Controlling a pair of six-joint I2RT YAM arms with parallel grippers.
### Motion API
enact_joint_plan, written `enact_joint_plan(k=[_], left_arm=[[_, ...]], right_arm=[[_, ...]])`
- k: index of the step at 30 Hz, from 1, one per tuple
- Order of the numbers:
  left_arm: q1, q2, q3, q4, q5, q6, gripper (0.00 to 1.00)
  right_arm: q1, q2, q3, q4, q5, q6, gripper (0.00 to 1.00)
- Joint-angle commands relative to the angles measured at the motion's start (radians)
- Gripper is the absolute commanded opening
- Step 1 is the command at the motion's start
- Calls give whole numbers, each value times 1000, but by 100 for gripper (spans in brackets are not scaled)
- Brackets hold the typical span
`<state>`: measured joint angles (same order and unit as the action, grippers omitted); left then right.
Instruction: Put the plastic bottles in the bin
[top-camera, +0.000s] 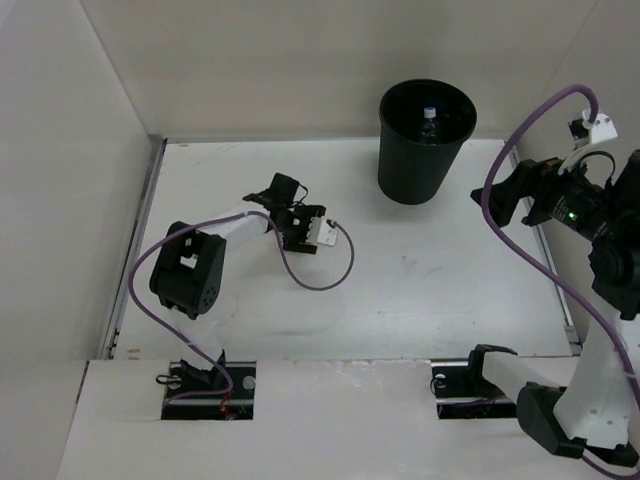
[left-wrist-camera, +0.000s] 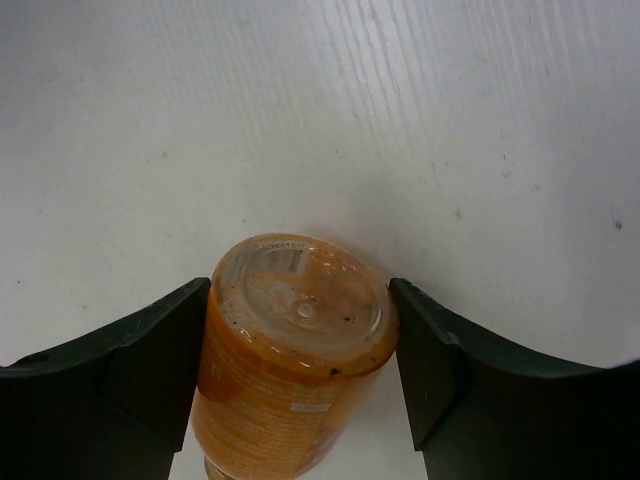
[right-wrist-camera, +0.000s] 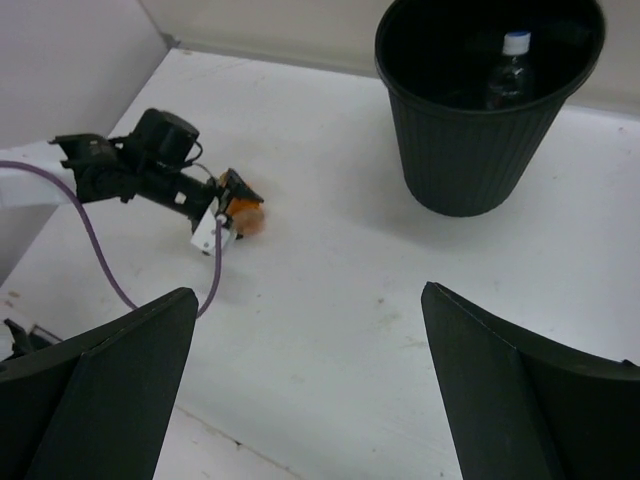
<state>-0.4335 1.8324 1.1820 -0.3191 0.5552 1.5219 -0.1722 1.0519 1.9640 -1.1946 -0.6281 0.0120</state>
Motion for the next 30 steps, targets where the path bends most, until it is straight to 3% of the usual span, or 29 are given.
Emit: enact_joint_plan(k=[1,5,8,12,14,21,30], left_arm=[[-21,-140,114,-11,54,-309,11],[8,-249,322,49,162,-948,10],[98,-298,422,206,209,-1502,10],[233,-303,442,588,201,-2266,11],[253,-268,485,658,190,-2481,12],[-27,-199,657,707,143,-2626,14],[-187,-110,881,703,138,-2651,14]], right_arm=[[42,20,-83,81,-45,5,100],[93,0,-262,156,-189,-26,100],[119,3,-326,233,-293,-30,100],[135,68,-259,273,-430,-20,100],[148,120,-180,286,-462,12,100],[201,284,70,303,-544,82,100],[248,336,128,317,-544,71,100]])
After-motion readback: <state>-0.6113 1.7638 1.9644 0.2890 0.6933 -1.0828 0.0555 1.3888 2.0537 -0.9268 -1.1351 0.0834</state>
